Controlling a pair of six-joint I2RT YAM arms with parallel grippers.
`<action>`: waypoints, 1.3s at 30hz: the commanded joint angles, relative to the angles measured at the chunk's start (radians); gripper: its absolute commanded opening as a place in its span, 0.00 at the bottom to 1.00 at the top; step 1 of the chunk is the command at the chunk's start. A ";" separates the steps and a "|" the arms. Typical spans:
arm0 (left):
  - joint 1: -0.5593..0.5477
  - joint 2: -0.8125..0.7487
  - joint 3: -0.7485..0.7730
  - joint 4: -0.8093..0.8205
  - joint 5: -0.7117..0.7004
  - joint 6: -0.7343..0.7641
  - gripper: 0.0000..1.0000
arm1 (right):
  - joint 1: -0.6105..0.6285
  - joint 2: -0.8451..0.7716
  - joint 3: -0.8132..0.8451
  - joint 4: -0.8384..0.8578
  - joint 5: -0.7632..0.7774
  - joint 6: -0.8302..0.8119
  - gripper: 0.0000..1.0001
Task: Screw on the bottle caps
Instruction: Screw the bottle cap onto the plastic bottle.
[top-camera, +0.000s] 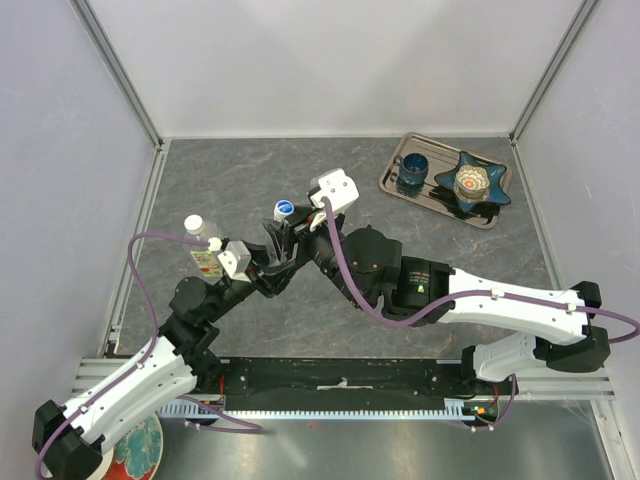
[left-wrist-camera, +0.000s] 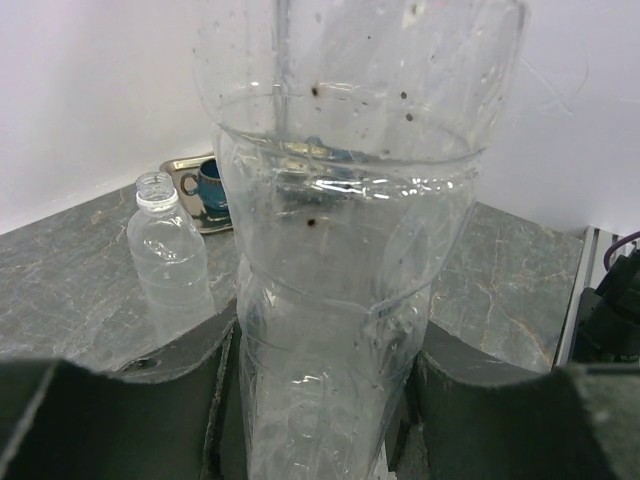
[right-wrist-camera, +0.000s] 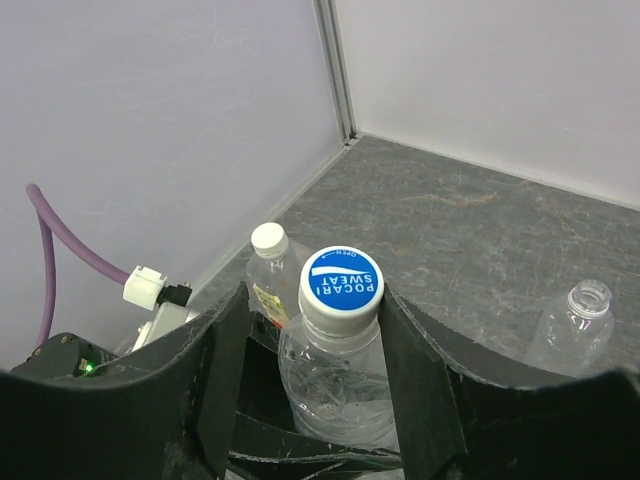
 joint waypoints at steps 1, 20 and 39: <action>0.020 -0.026 0.025 0.149 -0.056 -0.062 0.02 | 0.036 0.005 -0.003 -0.152 -0.064 0.003 0.65; 0.031 -0.050 0.026 0.121 -0.051 -0.076 0.02 | 0.025 -0.031 0.082 -0.228 -0.094 -0.082 0.73; 0.031 -0.042 0.075 0.091 0.277 -0.194 0.04 | -0.439 -0.076 0.286 -0.441 -1.324 -0.190 0.87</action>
